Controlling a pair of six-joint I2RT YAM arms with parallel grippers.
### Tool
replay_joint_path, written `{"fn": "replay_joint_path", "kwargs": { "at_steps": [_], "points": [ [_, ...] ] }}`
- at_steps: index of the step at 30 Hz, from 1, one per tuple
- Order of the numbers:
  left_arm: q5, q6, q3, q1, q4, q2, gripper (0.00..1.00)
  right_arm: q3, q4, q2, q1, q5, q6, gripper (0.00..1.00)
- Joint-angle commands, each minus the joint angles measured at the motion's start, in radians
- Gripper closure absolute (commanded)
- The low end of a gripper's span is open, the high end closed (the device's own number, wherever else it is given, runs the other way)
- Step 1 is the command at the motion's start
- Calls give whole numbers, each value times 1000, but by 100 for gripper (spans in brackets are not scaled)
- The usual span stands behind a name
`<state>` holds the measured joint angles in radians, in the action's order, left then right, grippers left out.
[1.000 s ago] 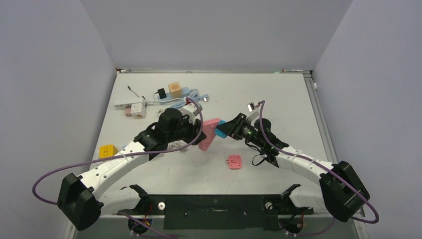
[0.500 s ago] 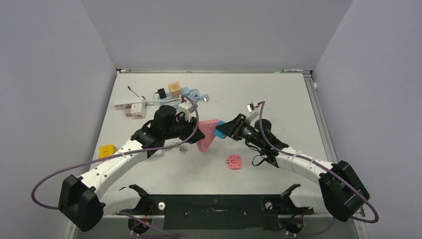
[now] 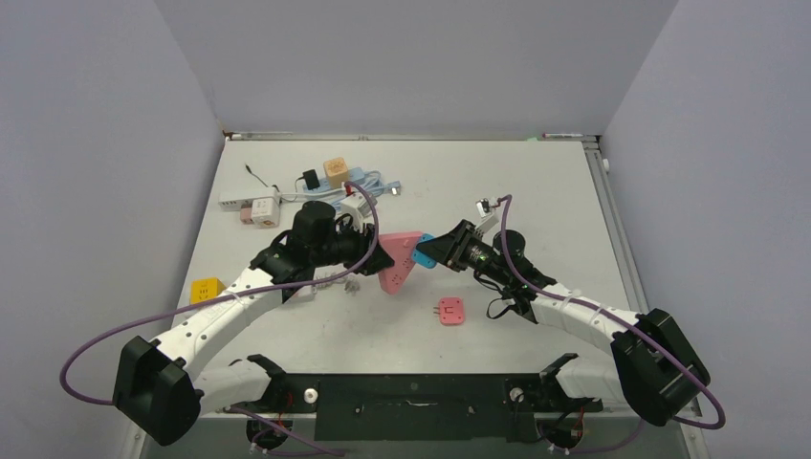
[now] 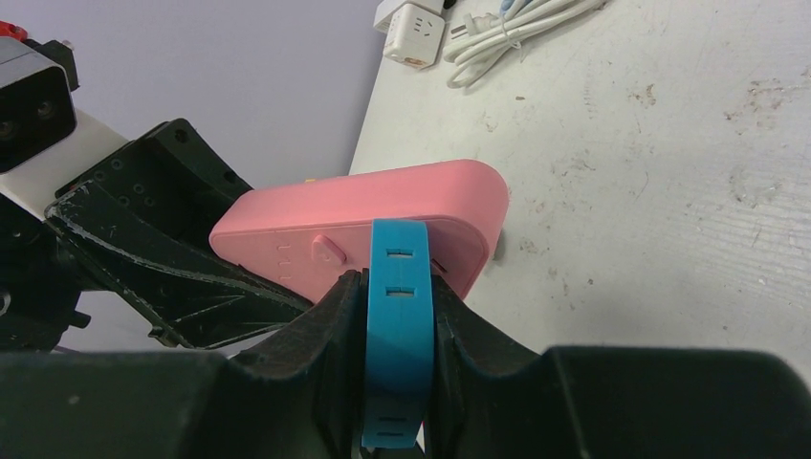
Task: Pull the plug off the socket
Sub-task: Remove the plug from the socket.
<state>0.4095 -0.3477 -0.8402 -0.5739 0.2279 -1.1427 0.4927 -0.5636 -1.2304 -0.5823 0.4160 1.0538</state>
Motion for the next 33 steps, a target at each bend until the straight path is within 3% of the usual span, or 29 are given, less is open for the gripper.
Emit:
{"fn": "replay_joint_path", "kwargs": {
  "at_steps": [1, 22, 33],
  "points": [
    [-26, -26, -16, 43, -130, 55, 100, -37, 79, -23, 39, -51, -57, 95],
    [-31, -80, 29, 83, -203, 98, 100, -60, 80, -47, 57, -33, -44, 95],
    [-108, -40, 1, 41, -131, 49, 100, -10, 40, -53, 55, -21, 9, 95]
  ]
}}
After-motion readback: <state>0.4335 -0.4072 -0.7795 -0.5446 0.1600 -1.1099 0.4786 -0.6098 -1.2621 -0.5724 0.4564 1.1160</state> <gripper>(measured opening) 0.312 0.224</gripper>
